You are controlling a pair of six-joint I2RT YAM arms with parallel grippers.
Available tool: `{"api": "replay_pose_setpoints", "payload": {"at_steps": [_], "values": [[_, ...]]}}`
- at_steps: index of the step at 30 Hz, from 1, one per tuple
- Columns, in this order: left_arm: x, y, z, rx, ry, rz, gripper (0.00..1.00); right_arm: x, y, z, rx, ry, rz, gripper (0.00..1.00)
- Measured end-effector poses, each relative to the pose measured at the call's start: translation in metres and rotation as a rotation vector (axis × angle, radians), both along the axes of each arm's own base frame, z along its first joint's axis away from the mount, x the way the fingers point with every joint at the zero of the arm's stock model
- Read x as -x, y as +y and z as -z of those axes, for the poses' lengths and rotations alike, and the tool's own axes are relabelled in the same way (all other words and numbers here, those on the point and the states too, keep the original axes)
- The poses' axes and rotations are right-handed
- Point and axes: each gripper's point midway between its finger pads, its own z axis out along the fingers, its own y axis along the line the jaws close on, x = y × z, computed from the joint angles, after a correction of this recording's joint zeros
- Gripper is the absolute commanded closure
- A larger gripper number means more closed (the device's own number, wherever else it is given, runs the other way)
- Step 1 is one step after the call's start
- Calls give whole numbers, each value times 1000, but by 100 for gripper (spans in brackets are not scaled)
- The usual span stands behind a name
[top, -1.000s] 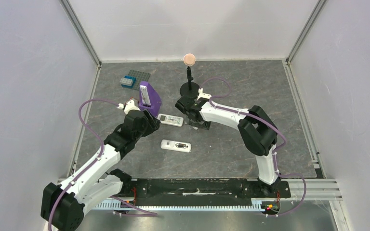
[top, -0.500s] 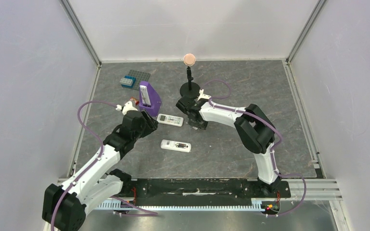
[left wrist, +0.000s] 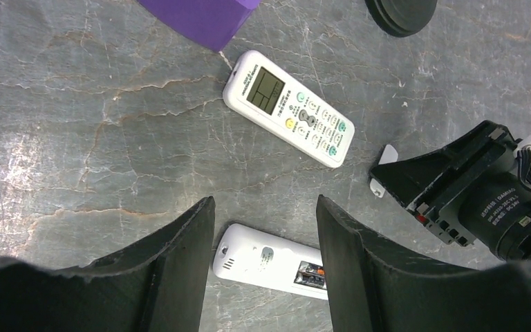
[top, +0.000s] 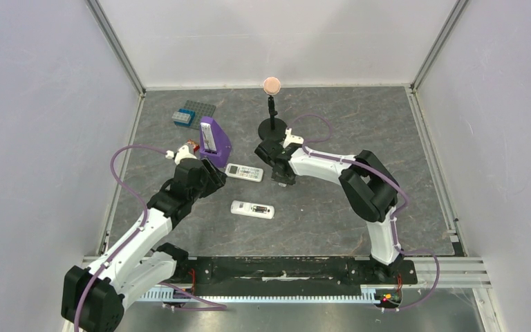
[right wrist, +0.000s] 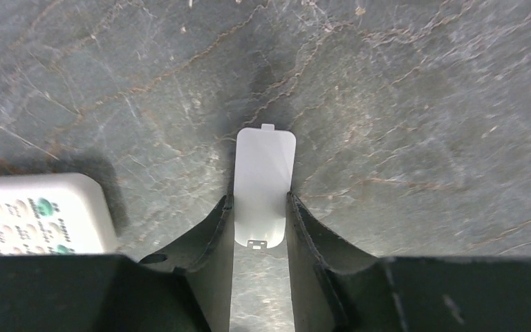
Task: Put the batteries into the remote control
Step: Pick up the battery cover at the center of the board.
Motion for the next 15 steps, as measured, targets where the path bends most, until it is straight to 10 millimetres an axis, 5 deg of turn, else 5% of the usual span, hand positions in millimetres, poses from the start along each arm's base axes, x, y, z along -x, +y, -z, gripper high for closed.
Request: {"api": "replay_pose_setpoints", "payload": {"at_steps": [8, 15], "values": [[1, -7, 0, 22, -5, 38, 38, 21, -33, -15, 101, -19, -261, 82], [3, -24, -4, 72, -22, 130, 38, 41, -34, -34, 58, -83, -557, 83]]}}
